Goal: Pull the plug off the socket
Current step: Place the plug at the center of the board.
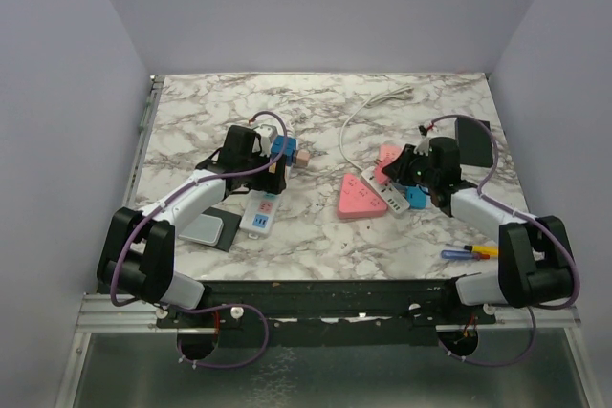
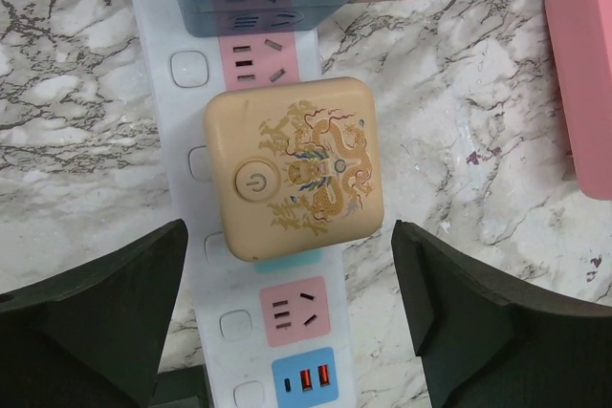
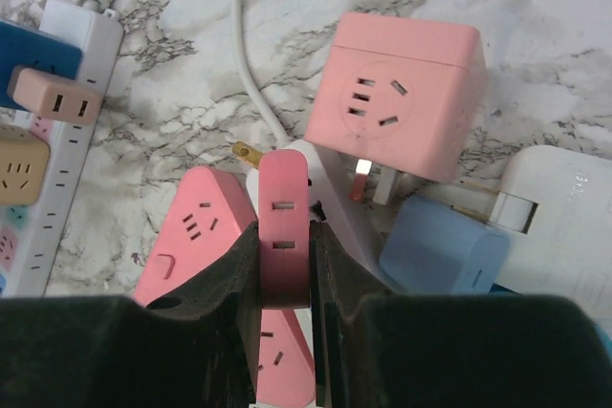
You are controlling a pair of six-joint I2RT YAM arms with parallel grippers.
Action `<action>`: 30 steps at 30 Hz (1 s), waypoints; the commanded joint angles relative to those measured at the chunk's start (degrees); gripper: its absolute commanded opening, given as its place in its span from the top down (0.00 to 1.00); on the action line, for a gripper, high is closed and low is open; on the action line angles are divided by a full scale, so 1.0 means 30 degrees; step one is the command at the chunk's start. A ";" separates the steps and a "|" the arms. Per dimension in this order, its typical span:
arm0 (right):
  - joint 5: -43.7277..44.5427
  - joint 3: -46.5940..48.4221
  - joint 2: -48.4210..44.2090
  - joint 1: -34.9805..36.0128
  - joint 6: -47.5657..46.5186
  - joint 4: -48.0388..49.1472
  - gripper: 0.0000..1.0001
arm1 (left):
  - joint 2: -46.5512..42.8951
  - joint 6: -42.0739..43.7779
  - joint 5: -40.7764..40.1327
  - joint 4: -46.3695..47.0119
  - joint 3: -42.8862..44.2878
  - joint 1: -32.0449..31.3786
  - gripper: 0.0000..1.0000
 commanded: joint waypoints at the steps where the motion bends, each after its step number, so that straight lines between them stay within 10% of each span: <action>1: -0.2037 -0.0447 0.0747 -0.0630 0.1047 0.1317 0.83 | -0.0583 -0.0190 0.0796 0.0377 -0.0291 0.0141 0.08; 17: -0.0775 -0.0506 0.1499 -0.0709 0.0989 0.1001 0.47 | -0.0231 -0.0328 0.0883 0.0562 -0.0420 0.0161 0.08; 30: -0.0183 -0.0577 0.0433 -0.0709 0.0317 0.0643 0.42 | -0.0600 -0.0374 0.0278 0.0711 -0.0558 0.0170 0.08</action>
